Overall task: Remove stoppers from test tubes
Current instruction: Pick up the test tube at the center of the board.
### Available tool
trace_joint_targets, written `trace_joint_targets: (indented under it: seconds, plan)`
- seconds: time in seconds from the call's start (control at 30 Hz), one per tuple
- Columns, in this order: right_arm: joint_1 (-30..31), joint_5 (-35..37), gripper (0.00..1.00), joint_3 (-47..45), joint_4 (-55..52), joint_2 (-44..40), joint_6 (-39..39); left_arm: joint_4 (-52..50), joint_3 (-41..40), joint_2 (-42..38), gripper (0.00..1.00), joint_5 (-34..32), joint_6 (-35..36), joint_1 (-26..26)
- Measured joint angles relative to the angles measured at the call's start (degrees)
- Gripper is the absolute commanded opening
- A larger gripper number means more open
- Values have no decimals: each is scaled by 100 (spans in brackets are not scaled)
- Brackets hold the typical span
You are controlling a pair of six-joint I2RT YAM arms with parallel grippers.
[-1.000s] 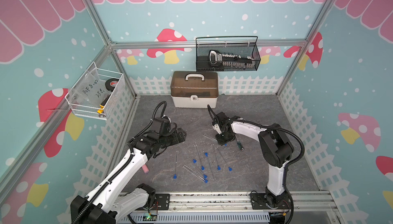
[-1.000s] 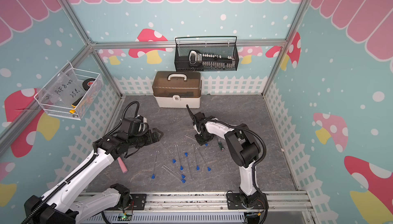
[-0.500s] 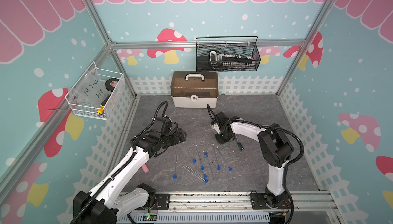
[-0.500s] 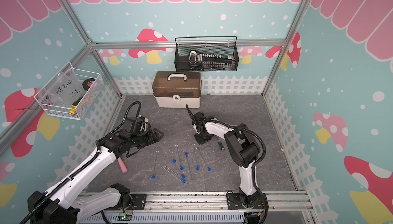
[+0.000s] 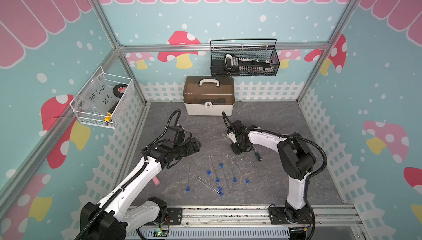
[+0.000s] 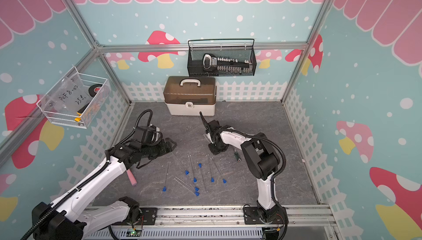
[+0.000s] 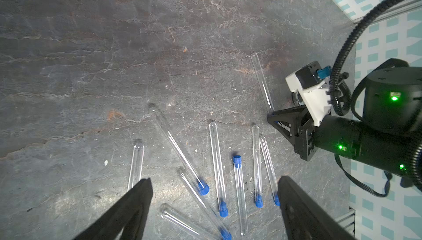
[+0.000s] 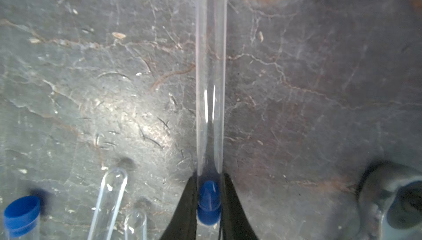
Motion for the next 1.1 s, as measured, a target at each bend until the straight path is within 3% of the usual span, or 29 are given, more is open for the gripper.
trace_joint_targets:
  seconds: [0.53, 0.63, 0.83, 1.1]
  plan:
    - [28, -459, 10, -94, -44, -566, 258, 442, -103, 160, 91, 258, -94, 0]
    - [28, -684, 10, -63, -190, -826, 372, 922, -236, 160, 99, 651, -251, -9]
    - [28, -1340, 11, 348, -640, -1779, 627, 2059, -219, 328, 99, 1375, -778, -50]
    - [105, -2170, 11, 997, -1403, -2590, 610, 2658, 1333, 1749, 99, 2730, -1121, -46]
